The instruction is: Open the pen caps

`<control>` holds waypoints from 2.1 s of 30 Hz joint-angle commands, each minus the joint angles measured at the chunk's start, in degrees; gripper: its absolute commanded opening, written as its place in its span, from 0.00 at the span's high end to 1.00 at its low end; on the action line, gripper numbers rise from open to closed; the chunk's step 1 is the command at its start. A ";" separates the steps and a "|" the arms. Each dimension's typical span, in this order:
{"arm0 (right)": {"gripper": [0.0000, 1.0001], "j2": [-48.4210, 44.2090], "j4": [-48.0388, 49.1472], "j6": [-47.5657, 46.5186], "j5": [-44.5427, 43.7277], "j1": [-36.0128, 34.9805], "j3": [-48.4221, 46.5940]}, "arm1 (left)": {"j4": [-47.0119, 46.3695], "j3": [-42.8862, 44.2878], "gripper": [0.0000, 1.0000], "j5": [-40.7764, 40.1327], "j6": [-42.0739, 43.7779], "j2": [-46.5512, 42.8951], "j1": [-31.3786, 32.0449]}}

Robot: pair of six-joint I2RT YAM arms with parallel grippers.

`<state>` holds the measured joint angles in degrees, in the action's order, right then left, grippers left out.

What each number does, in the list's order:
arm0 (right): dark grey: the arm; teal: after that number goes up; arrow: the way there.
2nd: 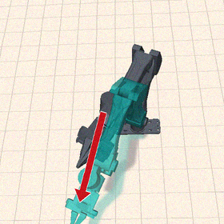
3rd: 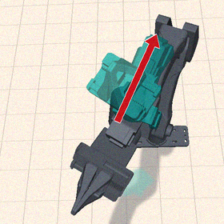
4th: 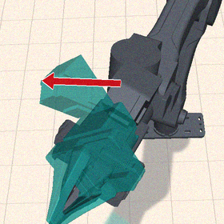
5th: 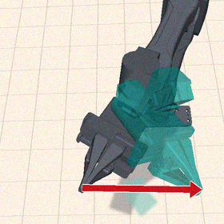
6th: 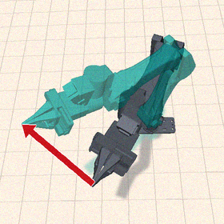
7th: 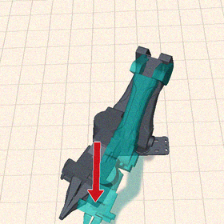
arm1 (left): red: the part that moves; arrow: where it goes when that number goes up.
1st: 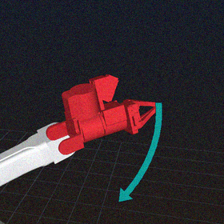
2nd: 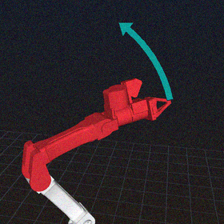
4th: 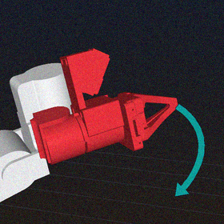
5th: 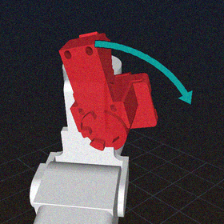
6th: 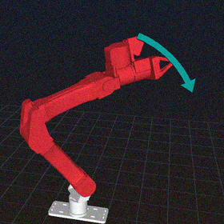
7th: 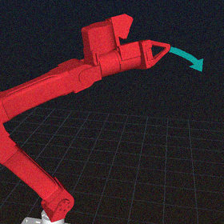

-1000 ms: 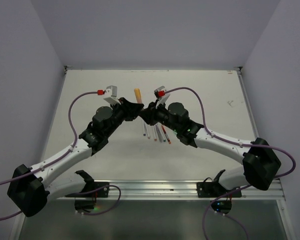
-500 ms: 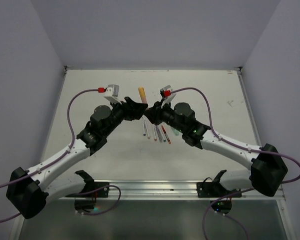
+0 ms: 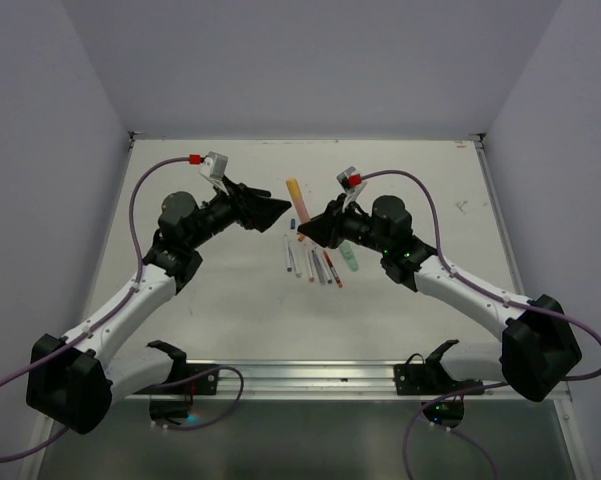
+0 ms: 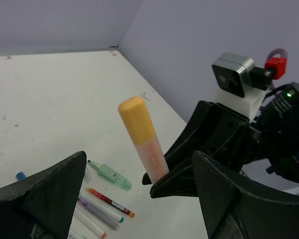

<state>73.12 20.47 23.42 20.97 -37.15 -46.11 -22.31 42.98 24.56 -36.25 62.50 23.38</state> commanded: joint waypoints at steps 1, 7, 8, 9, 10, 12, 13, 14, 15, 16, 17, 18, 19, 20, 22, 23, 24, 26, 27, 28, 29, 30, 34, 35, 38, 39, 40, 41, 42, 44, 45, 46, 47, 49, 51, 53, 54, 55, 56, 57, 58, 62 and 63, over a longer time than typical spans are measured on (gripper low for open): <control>1.00 -1.40 4.49 2.60 12.24 2.07 -0.21 | -9.94 2.46 0.11 14.35 0.48 1.48 -2.53; 1.00 -0.70 4.66 2.24 19.54 2.43 -2.05 | -19.43 2.37 0.17 21.84 -4.44 4.91 -3.95; 1.00 -0.18 4.75 2.42 20.94 2.43 -2.32 | -20.49 2.20 0.18 22.28 -5.66 5.35 -3.95; 1.00 0.09 5.10 3.12 21.74 2.34 -2.67 | -22.67 2.02 0.19 22.99 -6.37 5.87 -3.95; 1.00 0.35 6.41 3.65 22.35 2.43 -2.67 | -23.48 1.76 0.21 23.17 -6.81 6.05 -3.95; 1.00 0.88 7.82 5.05 23.49 2.43 -2.76 | -24.19 1.67 0.22 23.17 -7.08 6.14 -3.95; 1.00 1.14 8.61 5.23 23.67 2.43 -2.85 | -24.36 1.75 0.23 23.26 -7.17 6.23 -3.95; 1.00 1.15 8.80 5.32 23.85 2.43 -2.93 | -24.80 1.49 0.24 23.43 -7.60 6.23 -3.95; 1.00 1.41 8.89 5.41 24.11 2.43 -3.11 | -25.41 1.58 0.25 23.78 -7.78 6.23 -3.95; 1.00 1.50 9.06 5.50 24.12 2.43 -3.20 | -25.85 1.49 0.28 23.96 -8.04 6.23 -3.95; 1.00 1.58 9.24 5.58 24.20 2.43 -3.29 | -26.12 1.49 0.29 24.31 -8.48 6.32 -3.95; 1.00 1.85 9.59 5.93 24.20 2.52 -3.20 | -26.30 1.49 0.30 24.40 -8.75 6.32 -3.95; 1.00 1.94 10.20 6.11 24.20 2.52 -3.20 | -26.47 1.23 0.33 24.57 -8.84 6.32 -3.95; 1.00 2.02 10.55 6.46 24.38 2.60 -3.20 | -26.74 1.14 0.34 24.57 -9.10 6.32 -3.95; 1.00 2.37 11.95 7.34 24.47 2.78 -3.11 | -27.44 0.88 0.37 24.57 -9.54 6.32 -3.95; 1.00 2.46 12.31 7.60 24.47 2.78 -3.02 | -27.79 0.61 0.39 24.57 -9.98 6.23 -3.95; 1.00 2.38 12.66 7.95 24.29 2.87 -2.85 | -28.23 0.44 0.41 24.57 -10.15 6.32 -3.95; 1.00 2.46 13.72 8.39 24.20 3.04 -2.76 | -28.84 0.09 0.42 24.57 -10.77 6.23 -3.95; 1.00 2.55 13.98 8.66 24.38 3.13 -2.76 | -29.02 0.00 0.43 24.49 -10.86 6.40 -3.95; 1.00 2.55 14.33 8.75 24.29 3.13 -2.76 | -29.28 -0.18 0.44 24.40 -11.12 6.32 -3.95; 1.00 2.64 14.51 8.84 24.29 3.13 -2.76 | -29.46 -0.35 0.45 24.40 -11.47 6.41 -3.95; 1.00 2.64 14.86 9.01 24.29 3.13 -2.76 | -29.98 -0.35 0.46 24.22 -11.65 6.41 -3.95; 1.00 2.99 16.00 9.63 24.47 3.13 -2.76 | -30.69 -0.71 0.47 24.22 -12.44 6.93 -3.95; 1.00 3.25 16.18 9.80 24.55 3.13 -2.85 | -30.87 -0.71 0.47 24.22 -12.79 6.93 -3.95; 1.00 3.52 17.23 10.33 24.99 3.13 -2.93 | -31.22 -0.71 0.44 24.14 -13.32 7.46 -3.95; 1.00 3.69 17.41 10.50 25.08 3.13 -2.94 | -31.31 -0.71 0.44 24.22 -13.41 7.64 -3.95; 1.00 3.69 17.50 10.51 25.17 3.13 -2.94 | -31.31 -0.71 0.44 24.31 -13.50 7.64 -3.95; 1.00 3.69 17.67 10.59 25.34 3.13 -3.02 | -31.31 -0.71 0.44 24.31 -13.76 7.81 -3.95; 1.00 3.78 17.68 10.59 25.43 3.13 -3.02 | -31.40 -0.71 0.44 24.31 -13.85 7.81 -3.95; 1.00 3.87 17.59 10.42 25.35 3.13 -2.94 | -31.83 -0.88 0.46 24.22 -14.29 7.81 -3.95; 1.00 3.87 17.50 10.33 25.35 3.13 -2.94 | -32.10 -0.88 0.49 24.14 -14.46 7.81 -3.95; 1.00 4.04 17.50 10.33 25.35 3.13 -2.85 | -32.10 -0.80 0.51 23.96 -14.72 7.81 -3.95; 1.00 4.05 17.50 10.33 25.43 3.13 -2.67 | -32.45 -0.71 0.53 23.87 -14.90 7.73 -3.95; 1.00 4.22 17.50 10.24 25.43 3.13 -2.41 | -32.80 -0.79 0.59 23.78 -15.17 7.64 -3.95; 1.00 4.40 17.50 10.24 25.78 3.13 -2.15 | -32.98 -0.79 0.66 23.43 -15.17 7.46 -3.95; 1.00 4.75 17.41 10.24 26.83 3.05 -2.06 | -32.80 -0.79 0.77 22.82 -14.73 6.94 -3.95; 1.00 4.92 16.72 10.16 27.28 3.13 -2.14 | -32.54 -0.88 0.80 22.64 -14.64 6.76 -3.95; 1.00 5.10 16.53 10.07 27.54 3.05 -2.14 | -32.45 -0.88 0.83 22.47 -14.38 6.50 -3.95; 1.00 5.27 16.53 10.07 27.89 3.13 -1.88 | -31.84 -0.80 0.85 22.47 -13.85 6.32 -3.95; 0.98 5.36 16.27 10.07 28.33 3.13 -1.97 | -31.23 -0.71 0.90 22.38 -13.33 6.14 -3.95; 0.94 5.36 15.92 10.07 28.60 3.13 -2.06 | -30.52 -0.27 0.91 22.29 -12.36 6.06 -3.95; 0.58 4.93 12.68 8.58 28.77 3.22 -3.89 | -23.96 0.79 1.00 22.29 -8.07 4.92 -3.95; 0.53 4.84 11.36 7.96 28.95 3.13 -4.42 | -22.79 1.14 1.00 21.85 -7.35 4.74 -3.95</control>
<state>77.76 34.70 32.84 48.38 -34.24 -47.11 -48.56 42.28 47.07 -48.80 69.41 19.64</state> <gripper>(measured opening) 0.420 0.286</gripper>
